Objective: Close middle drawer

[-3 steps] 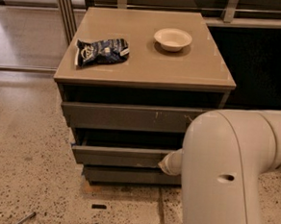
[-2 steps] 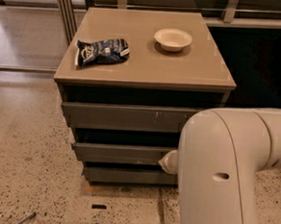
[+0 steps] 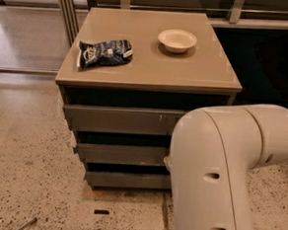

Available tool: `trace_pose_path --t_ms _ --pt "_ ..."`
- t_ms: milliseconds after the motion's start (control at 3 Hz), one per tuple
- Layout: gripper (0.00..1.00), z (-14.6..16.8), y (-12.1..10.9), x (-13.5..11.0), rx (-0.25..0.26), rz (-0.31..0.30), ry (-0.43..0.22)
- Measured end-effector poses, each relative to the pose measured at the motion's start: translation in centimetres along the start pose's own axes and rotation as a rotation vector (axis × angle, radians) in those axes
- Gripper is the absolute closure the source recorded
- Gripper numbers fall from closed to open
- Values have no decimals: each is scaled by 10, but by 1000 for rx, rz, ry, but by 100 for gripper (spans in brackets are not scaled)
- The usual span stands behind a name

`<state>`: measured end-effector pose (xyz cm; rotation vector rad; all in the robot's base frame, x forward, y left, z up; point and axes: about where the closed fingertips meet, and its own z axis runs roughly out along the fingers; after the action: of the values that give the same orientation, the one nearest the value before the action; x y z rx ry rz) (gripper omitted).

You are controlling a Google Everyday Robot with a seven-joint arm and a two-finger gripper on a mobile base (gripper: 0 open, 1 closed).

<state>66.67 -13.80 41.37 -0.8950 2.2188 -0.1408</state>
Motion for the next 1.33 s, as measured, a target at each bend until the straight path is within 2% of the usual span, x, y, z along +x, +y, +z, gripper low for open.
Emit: trace_pose_path --t_ms 333,667,1333 --pt "100 -3 -2 -1 17 0 -14" --pt "100 1 4 0 -20 21 -22" --pt "100 18 29 -6 -138 102 -62"
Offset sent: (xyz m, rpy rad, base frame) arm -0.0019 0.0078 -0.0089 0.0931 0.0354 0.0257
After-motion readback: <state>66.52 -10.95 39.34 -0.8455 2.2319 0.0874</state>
